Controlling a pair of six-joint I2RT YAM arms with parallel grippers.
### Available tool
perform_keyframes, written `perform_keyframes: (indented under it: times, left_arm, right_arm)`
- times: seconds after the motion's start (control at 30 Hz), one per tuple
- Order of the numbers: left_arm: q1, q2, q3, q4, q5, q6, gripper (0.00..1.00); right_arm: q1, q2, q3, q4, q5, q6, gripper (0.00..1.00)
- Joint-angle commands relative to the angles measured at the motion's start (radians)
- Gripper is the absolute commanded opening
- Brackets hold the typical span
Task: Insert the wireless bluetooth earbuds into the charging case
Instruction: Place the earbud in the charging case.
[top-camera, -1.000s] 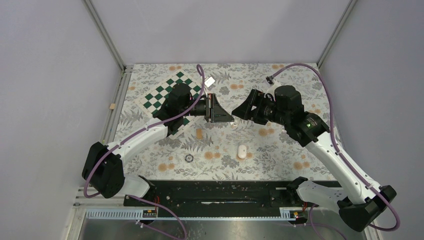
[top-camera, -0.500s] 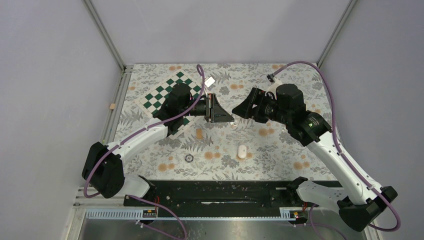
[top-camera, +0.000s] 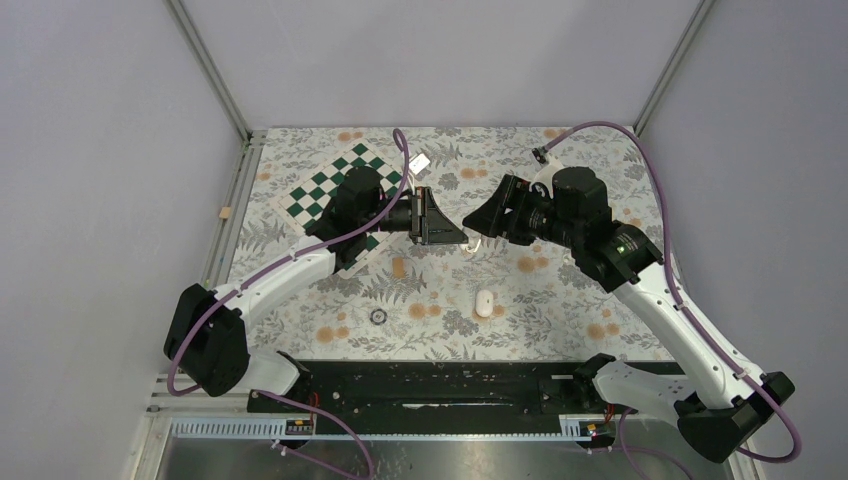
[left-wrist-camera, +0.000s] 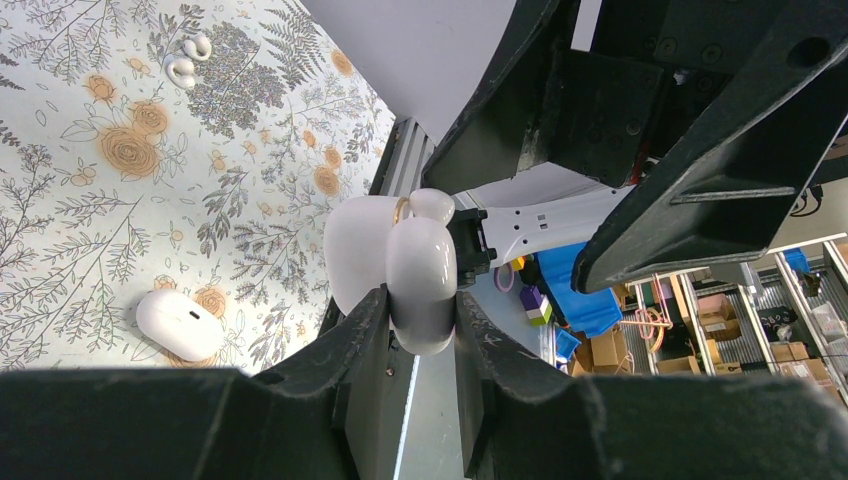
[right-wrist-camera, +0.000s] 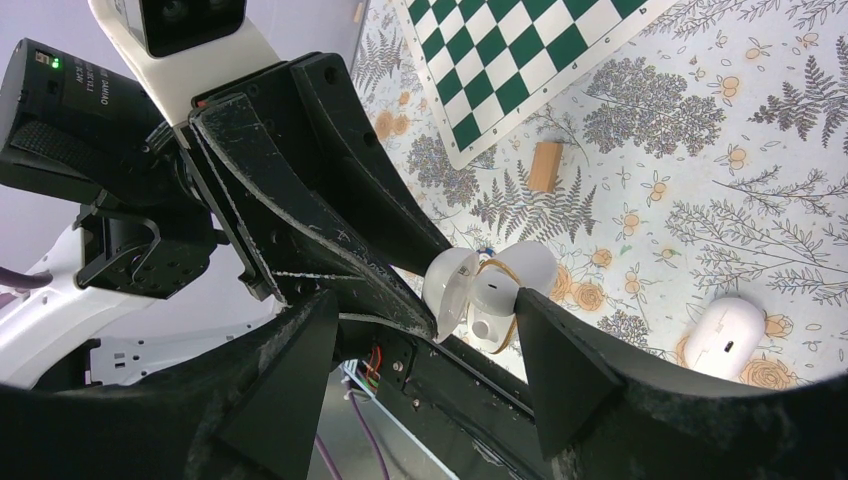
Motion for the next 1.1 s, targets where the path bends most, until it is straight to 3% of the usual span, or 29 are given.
perform_keyframes:
  times: [0.0, 1.07]
  left_arm:
    - [-0.002, -0.011, 0.031, 0.060, 0.012, -0.004, 0.00]
    - [-0.002, 0.004, 0.051, 0.057, 0.010, -0.010, 0.00]
  right_arm:
    - [0.009, 0.000, 0.023, 0.034, -0.031, -0.011, 0.73]
    - [0.017, -0.001, -0.029, 0.033, -0.084, -0.004, 0.70]
